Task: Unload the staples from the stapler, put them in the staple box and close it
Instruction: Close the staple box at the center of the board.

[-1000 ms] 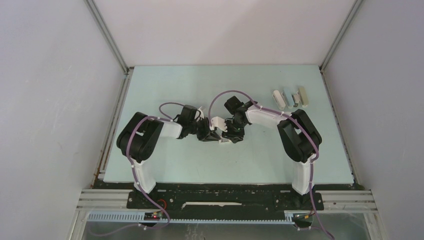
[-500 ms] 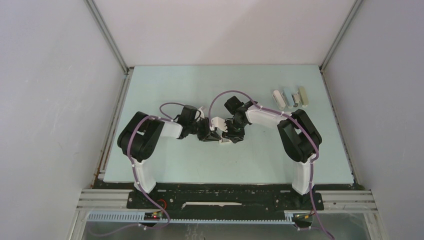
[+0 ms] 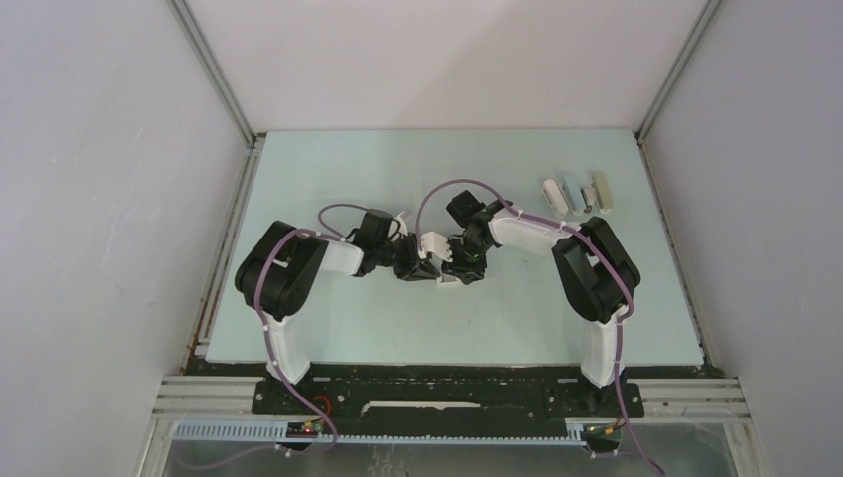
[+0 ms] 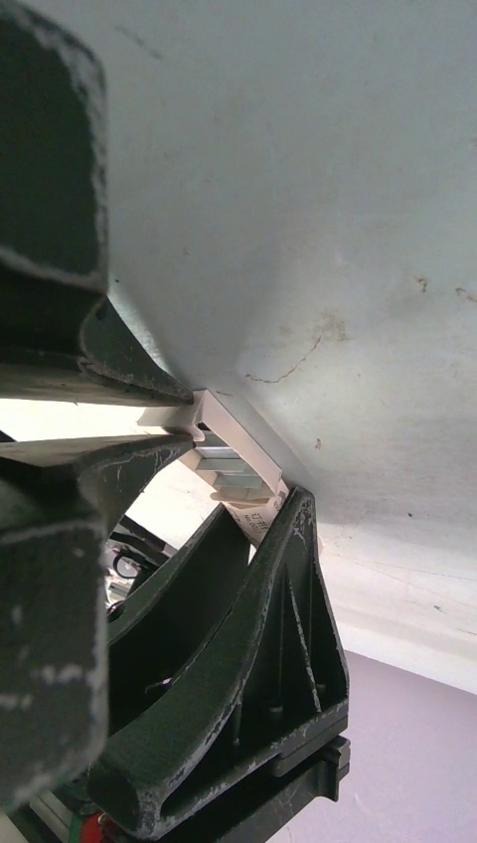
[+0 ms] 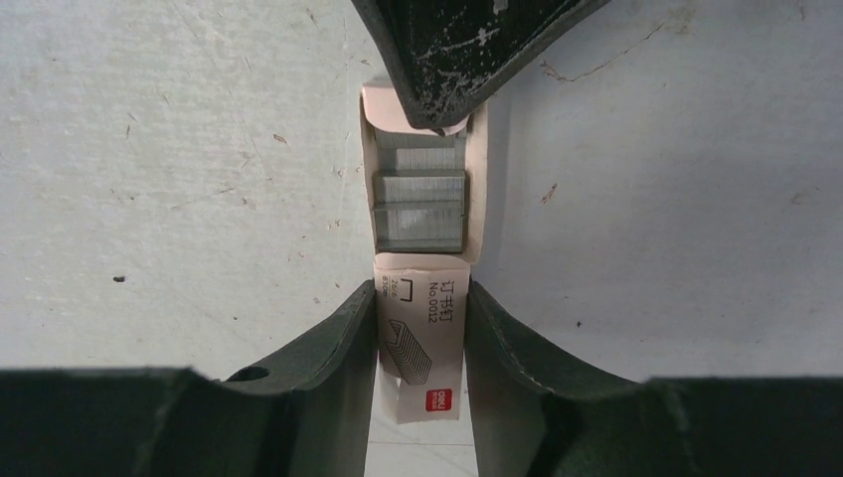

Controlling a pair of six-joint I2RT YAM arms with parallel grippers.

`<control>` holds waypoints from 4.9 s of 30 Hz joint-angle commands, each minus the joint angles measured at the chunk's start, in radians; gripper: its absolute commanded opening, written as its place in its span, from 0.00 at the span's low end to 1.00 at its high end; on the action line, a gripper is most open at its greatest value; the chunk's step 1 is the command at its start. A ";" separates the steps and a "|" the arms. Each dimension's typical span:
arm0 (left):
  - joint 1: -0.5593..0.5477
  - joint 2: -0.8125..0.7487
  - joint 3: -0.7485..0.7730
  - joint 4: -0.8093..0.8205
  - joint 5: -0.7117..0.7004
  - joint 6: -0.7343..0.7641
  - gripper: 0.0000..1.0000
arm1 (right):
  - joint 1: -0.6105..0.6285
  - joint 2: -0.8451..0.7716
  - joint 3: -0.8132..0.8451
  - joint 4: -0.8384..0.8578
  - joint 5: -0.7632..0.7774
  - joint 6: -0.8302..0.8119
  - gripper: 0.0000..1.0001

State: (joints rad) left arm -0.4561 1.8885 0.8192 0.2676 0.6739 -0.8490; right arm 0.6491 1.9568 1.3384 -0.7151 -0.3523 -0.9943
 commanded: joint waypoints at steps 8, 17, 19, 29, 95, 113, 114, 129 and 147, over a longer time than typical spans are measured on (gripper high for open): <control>-0.023 0.007 -0.011 0.073 0.047 -0.019 0.21 | 0.001 -0.002 0.006 0.034 -0.040 -0.026 0.46; -0.023 -0.008 -0.018 0.080 0.042 -0.018 0.25 | -0.010 -0.010 0.006 0.037 -0.052 -0.014 0.54; -0.023 -0.015 -0.018 0.080 0.041 -0.016 0.27 | -0.016 -0.013 0.005 0.036 -0.055 -0.010 0.56; -0.021 -0.103 -0.025 0.031 -0.007 0.019 0.52 | -0.057 -0.055 0.006 0.036 -0.076 0.028 0.74; -0.003 -0.773 -0.340 0.158 -0.181 0.829 1.00 | -0.256 -0.275 0.088 -0.335 -0.533 -0.389 1.00; -0.109 -0.550 -0.378 0.267 -0.210 0.967 1.00 | -0.263 -0.239 0.035 -0.316 -0.499 -0.365 0.98; -0.116 -0.545 -0.380 0.270 -0.218 0.974 1.00 | -0.264 -0.240 0.034 -0.314 -0.500 -0.365 0.98; -0.144 -0.491 -0.407 0.335 -0.250 1.021 1.00 | -0.276 -0.220 0.009 -0.277 -0.472 -0.354 0.95; -0.162 -0.441 -0.401 0.381 -0.250 1.044 1.00 | -0.282 -0.206 0.004 -0.269 -0.460 -0.350 0.93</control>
State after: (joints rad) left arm -0.6098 1.4384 0.4316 0.5999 0.4286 0.1604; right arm 0.3683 1.7451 1.3434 -0.9928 -0.8093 -1.3441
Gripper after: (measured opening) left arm 0.996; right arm 0.935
